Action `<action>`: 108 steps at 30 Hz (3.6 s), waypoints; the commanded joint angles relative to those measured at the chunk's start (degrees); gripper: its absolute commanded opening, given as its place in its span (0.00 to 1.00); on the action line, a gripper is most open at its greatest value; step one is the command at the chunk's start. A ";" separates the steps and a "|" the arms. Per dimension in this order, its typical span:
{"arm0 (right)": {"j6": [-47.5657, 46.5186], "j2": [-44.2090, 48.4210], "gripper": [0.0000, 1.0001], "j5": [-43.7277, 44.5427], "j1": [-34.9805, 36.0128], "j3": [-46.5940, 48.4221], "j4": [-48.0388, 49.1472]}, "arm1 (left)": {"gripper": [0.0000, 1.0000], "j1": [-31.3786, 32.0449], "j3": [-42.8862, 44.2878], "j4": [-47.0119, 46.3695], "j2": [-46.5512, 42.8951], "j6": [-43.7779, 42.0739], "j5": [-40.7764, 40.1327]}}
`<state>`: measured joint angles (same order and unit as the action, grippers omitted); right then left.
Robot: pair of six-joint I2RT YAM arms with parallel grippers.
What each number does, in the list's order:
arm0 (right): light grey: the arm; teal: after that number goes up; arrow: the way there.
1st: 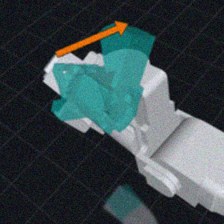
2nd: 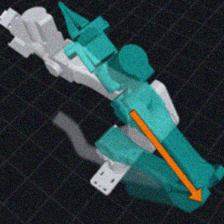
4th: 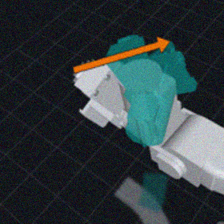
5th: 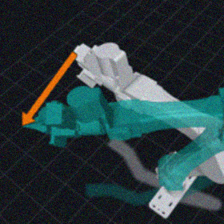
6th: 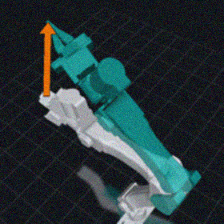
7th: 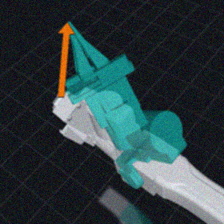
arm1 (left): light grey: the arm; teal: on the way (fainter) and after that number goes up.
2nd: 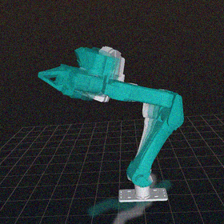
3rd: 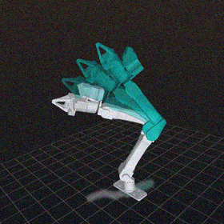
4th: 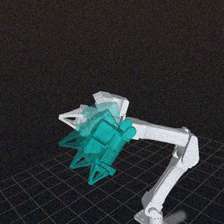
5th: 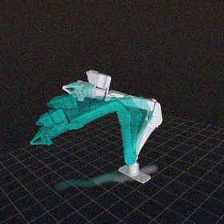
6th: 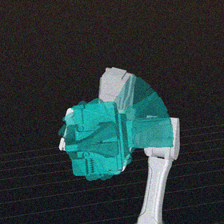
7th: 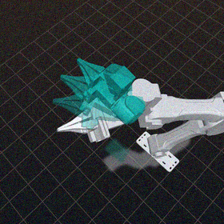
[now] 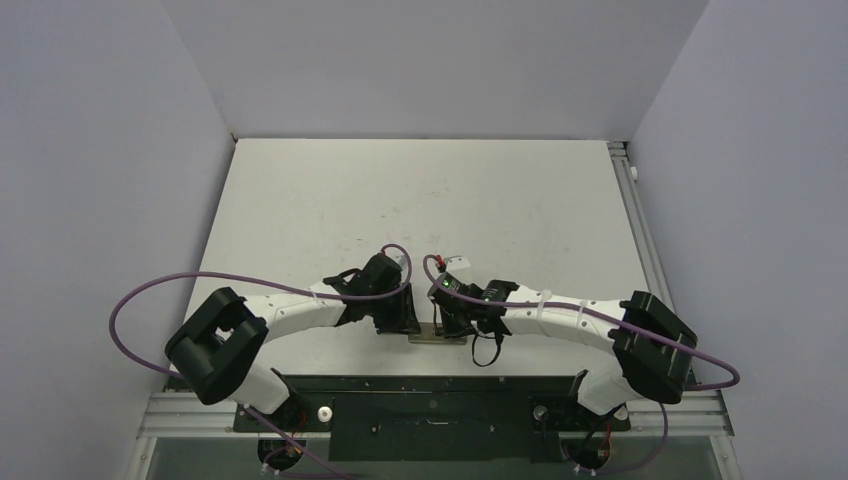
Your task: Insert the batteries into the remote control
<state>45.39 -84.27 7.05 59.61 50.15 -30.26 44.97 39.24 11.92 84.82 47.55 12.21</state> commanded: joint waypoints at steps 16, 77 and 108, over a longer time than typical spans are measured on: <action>2.60 3.72 0.17 -1.21 1.90 -1.75 1.19 | 0.32 0.45 0.92 -2.17 0.72 0.19 1.99; 2.77 1.59 0.26 5.18 1.74 1.70 -2.45 | 0.32 0.42 -0.02 -1.64 -0.74 0.09 1.86; 3.83 -0.05 0.22 3.65 1.79 0.52 -0.01 | 0.32 0.47 -0.40 -1.88 -0.72 0.00 1.90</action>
<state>48.66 -84.12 10.22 61.19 49.71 -32.12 44.97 39.13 11.73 84.88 47.57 12.91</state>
